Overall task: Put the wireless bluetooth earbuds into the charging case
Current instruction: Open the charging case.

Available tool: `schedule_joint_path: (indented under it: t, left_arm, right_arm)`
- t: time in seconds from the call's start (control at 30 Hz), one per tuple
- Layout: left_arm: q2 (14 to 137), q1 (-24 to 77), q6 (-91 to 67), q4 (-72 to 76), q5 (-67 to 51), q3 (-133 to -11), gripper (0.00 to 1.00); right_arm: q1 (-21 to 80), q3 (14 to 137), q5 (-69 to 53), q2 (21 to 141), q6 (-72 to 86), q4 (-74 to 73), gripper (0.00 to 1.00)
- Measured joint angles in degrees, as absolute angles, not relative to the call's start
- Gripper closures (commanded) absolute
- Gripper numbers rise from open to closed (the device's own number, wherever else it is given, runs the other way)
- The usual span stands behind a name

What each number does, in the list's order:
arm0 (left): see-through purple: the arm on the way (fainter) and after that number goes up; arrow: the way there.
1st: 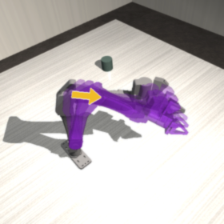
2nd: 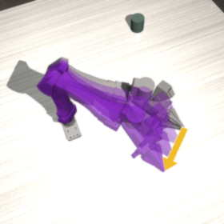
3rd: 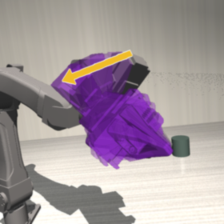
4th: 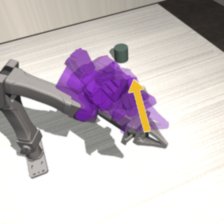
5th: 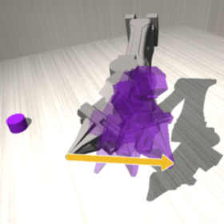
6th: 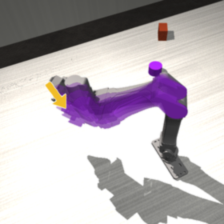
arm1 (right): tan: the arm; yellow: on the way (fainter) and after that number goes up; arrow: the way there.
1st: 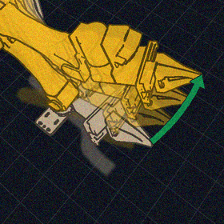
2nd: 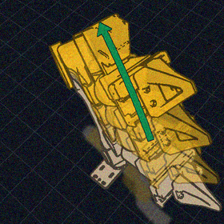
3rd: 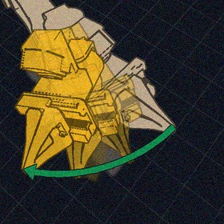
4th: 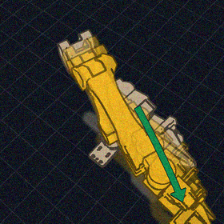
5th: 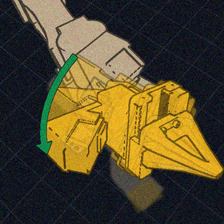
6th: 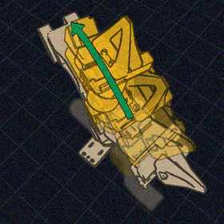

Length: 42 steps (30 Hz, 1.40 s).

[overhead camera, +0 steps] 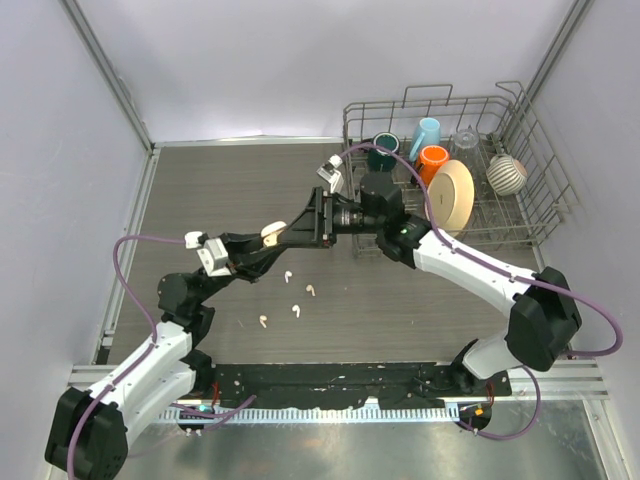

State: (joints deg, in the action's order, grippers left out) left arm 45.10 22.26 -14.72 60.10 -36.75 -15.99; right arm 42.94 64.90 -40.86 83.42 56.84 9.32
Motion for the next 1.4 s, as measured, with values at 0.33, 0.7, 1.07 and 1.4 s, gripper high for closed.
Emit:
schedule_joint_path:
  t: [0.33, 0.7, 1.07, 1.4]
  left_arm:
    - [45.08, 22.26, -14.68, 59.70, -37.30, -16.78, 1.00]
    - [45.10, 22.44, -14.81, 59.99, -37.32, -17.10, 0.78]
    - [45.10, 22.50, -15.55, 61.49, -37.10, -17.47, 0.65]
    - [45.91, 22.48, -16.36, 62.43, -36.88, -17.47, 0.60]
  right_arm:
    - [42.63, 61.45, -44.69, 86.78, 70.87, 25.54, 0.59]
    - [42.44, 60.10, -45.36, 86.78, 74.22, 29.08, 0.97]
    - [42.41, 59.02, -45.50, 86.89, 78.52, 33.76, 0.99]
    - [42.41, 58.24, -46.09, 87.37, 81.54, 38.17, 0.99]
